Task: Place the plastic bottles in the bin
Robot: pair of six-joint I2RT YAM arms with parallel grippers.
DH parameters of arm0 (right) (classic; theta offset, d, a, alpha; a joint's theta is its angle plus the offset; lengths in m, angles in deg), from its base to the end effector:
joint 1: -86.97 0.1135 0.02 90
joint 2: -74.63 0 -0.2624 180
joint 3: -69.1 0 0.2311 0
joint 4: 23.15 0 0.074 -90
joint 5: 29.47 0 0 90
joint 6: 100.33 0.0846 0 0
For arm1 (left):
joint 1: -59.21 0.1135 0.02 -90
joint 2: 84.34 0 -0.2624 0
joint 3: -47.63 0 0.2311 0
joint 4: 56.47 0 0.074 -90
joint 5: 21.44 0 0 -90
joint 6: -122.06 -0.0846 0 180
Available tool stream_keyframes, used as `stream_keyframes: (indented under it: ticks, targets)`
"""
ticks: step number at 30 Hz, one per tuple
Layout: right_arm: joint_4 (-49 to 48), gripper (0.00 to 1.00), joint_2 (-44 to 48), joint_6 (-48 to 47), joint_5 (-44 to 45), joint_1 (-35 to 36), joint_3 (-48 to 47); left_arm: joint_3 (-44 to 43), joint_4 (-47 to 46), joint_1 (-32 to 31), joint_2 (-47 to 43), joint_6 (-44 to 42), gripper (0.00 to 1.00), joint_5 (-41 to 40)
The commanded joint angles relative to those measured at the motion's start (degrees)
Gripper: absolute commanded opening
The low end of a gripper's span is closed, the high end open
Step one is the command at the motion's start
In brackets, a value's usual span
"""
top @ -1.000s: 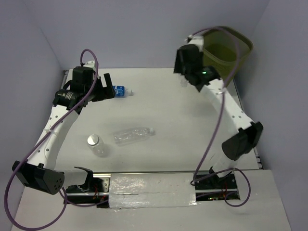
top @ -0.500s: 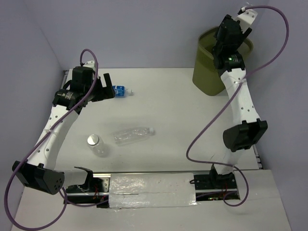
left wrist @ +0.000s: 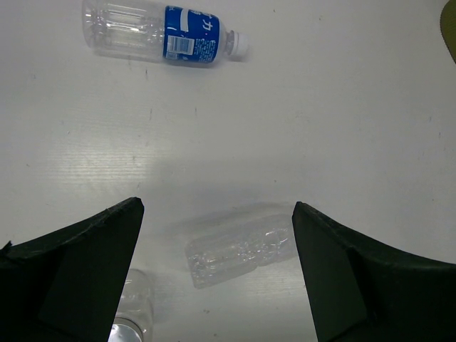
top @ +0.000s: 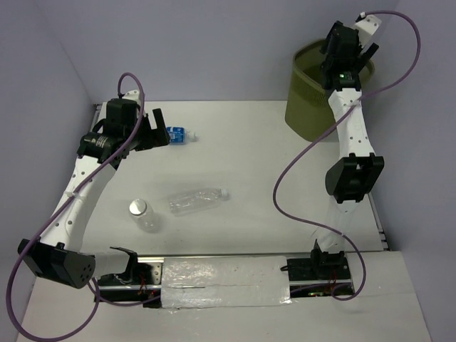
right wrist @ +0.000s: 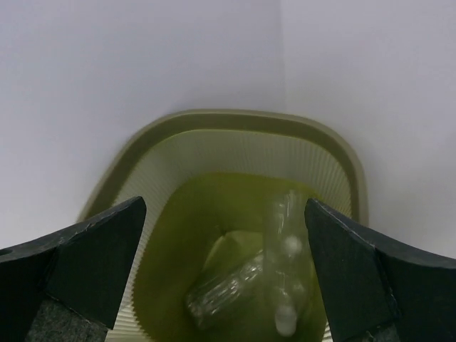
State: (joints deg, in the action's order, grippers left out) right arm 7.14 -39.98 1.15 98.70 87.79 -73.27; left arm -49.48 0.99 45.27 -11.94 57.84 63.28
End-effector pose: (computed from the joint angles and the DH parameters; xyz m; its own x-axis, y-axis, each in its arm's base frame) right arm 0.4748 -0.0455 0.4535 0.0774 0.1576 -0.9845 0.6027 0.7792 0.1721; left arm 0.2772 -0.0608 0.3746 -0.5444 -0.3111 -0.7790 -0.0800 0.9437 -0.3210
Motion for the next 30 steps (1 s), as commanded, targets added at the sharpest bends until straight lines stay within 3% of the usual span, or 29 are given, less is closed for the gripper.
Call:
stream_keyframes:
  ticks: [1,4,7,11,12,14,17,22,30]
  targets:
    - [4.1,1.00,2.8,1.3,-5.5,1.6,-7.1,-1.4,-0.9,0.4,-1.1,0.7,0.99,0.6]
    - [8.7,1.00,7.6,0.4,-7.8,5.2,-6.0,-0.6,-1.6,0.4,-1.3,1.5,0.99,1.1]
    - [11.6,1.00,15.5,-0.7,-11.9,11.7,2.8,0.7,-2.1,0.4,-1.5,2.8,0.99,0.4]
    - [15.3,0.99,24.2,1.3,-19.2,23.0,22.5,1.2,-0.8,0.4,-1.1,4.5,0.99,-1.7]
    - [14.8,0.99,25.7,1.4,-20.5,28.7,26.7,1.3,-0.4,0.5,-1.1,4.6,0.99,-2.5]
    - [11.8,0.98,30.8,1.3,-20.7,35.7,40.0,1.7,-0.4,0.7,-1.3,4.6,0.99,-3.7]
    - [4.2,0.98,34.5,-2.1,-25.6,47.0,52.7,1.7,0.6,1.5,-0.9,5.4,0.99,-6.6]
    - [13.2,1.00,26.6,-2.2,-30.6,54.8,52.2,1.0,5.2,6.2,1.7,9.5,0.99,-11.6]
    - [24.9,1.00,7.6,-13.9,-19.6,63.2,41.5,5.1,1.4,13.4,-1.7,10.9,0.99,-4.6]
